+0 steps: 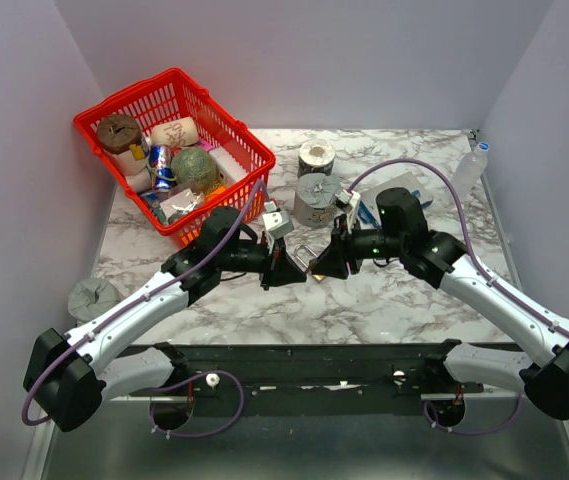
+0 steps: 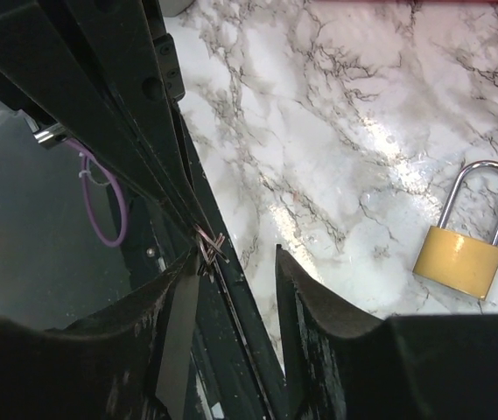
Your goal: Unlock with the key
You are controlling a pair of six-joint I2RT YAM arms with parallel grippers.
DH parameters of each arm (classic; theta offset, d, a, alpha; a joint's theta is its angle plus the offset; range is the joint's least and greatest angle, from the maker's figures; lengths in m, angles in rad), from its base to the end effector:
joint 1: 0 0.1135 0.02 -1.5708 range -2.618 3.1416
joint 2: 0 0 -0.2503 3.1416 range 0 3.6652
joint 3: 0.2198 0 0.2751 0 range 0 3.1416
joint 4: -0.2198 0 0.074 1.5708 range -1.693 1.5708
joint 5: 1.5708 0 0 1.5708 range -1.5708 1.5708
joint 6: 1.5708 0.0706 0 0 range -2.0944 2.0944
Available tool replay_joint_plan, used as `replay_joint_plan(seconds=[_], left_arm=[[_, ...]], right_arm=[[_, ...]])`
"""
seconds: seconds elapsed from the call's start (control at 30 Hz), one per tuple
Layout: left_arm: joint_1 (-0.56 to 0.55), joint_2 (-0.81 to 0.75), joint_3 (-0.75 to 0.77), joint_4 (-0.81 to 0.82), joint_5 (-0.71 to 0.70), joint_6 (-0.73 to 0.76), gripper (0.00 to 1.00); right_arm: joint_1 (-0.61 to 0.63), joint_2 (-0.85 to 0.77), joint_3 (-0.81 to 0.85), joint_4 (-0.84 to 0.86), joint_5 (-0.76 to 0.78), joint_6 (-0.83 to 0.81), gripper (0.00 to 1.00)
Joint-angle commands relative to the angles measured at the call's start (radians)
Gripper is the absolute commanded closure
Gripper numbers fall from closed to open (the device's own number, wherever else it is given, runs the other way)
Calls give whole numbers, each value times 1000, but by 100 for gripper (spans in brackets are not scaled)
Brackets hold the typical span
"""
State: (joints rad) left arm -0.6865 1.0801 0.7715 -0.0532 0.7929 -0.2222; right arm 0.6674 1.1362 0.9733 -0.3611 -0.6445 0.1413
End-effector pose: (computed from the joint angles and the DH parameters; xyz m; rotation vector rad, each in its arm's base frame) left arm 0.1937 -0.2237 0.2661 1.0145 1.7983 -1.3474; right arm 0.2111 0.2204 0.2909 -0.9595 1.9691 1.1486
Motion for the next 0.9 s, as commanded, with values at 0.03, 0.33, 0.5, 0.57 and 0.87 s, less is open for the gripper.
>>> replay_joint_plan(seconds=[0.03, 0.33, 0.5, 0.57, 0.87], left_arm=[[4, -12, -6, 19, -23, 12, 100], [4, -12, -6, 15, -20, 14, 100], [5, -9, -6, 12, -17, 17, 100], [5, -9, -1, -3, -29, 24, 100], [7, -39, 37, -108, -115, 92, 100]], right_arm=[[1, -26, 33, -6, 14, 7, 53], [1, -24, 24, 17, -7, 21, 87], [1, -24, 19, 24, -14, 20, 99], [1, -29, 13, 24, -7, 17, 99], [-2, -50, 36, -105, 39, -85, 99]])
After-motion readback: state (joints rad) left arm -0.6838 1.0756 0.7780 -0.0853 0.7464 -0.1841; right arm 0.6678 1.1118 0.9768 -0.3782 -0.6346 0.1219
